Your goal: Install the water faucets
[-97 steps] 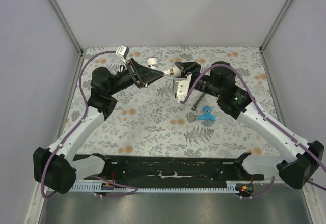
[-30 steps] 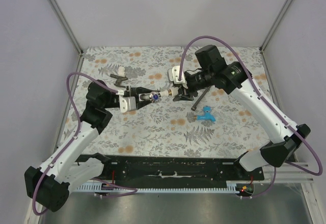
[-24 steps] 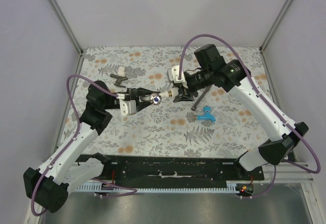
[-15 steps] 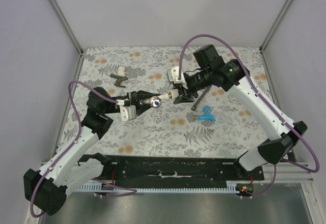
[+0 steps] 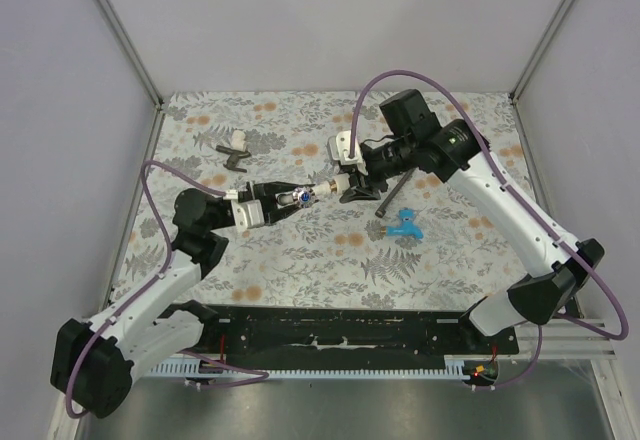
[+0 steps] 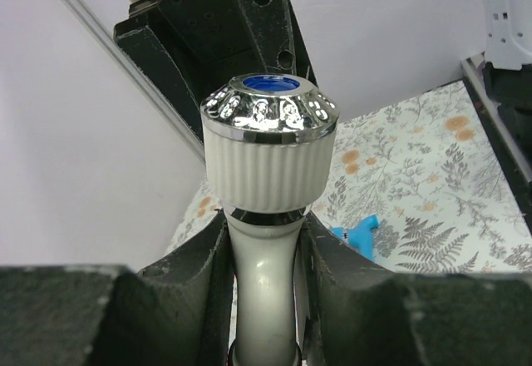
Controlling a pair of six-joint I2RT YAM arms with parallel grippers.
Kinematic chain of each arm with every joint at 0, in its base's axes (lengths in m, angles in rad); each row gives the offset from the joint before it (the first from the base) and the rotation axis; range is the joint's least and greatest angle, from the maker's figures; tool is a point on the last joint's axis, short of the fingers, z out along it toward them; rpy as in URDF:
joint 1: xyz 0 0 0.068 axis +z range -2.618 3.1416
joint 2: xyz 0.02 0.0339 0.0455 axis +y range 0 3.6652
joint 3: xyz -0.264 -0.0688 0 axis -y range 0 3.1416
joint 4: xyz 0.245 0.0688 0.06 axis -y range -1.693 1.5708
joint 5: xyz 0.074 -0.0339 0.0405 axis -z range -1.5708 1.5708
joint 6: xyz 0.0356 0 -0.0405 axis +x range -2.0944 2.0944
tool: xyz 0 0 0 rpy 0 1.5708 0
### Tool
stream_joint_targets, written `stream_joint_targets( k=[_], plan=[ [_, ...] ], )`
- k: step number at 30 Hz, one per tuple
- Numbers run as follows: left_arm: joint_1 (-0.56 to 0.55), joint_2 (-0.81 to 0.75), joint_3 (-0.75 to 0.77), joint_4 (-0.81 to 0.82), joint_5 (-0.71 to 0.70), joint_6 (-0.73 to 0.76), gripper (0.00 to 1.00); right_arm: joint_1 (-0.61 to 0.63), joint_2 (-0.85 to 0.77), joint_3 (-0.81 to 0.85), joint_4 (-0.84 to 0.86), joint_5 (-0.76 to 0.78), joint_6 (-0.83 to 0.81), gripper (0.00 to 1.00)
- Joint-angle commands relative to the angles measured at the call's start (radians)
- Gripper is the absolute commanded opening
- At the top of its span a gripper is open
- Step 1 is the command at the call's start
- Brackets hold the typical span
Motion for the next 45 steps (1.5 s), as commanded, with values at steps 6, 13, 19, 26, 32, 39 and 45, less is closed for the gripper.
stream_joint_targets(
  k=[6,13,19,26,32,39,45],
  plan=[
    [-0.003,0.043,-0.041,0.152,-0.157,-0.281,0.02,0.044,-0.066,-0.037,0.203,-0.115,0.032,0.27],
    [0.018,0.046,-0.044,0.162,-0.263,-0.492,0.02,0.044,-0.068,-0.060,0.233,-0.072,0.026,0.03],
    [0.052,0.065,-0.017,0.150,-0.358,-0.791,0.02,0.042,-0.095,-0.132,0.337,-0.027,0.036,0.00],
    [0.115,0.066,0.130,-0.109,-0.384,-1.144,0.02,0.047,-0.192,-0.320,0.647,0.109,0.056,0.00],
    [0.159,0.062,0.194,-0.209,-0.430,-1.415,0.02,0.094,-0.244,-0.454,0.871,0.282,-0.043,0.00],
    [0.161,0.089,0.250,-0.304,-0.429,-1.661,0.02,0.154,-0.263,-0.609,1.144,0.489,-0.241,0.00],
    [0.162,0.086,0.324,-0.459,-0.412,-1.684,0.02,0.159,-0.260,-0.685,1.337,0.623,-0.309,0.00]
  ],
)
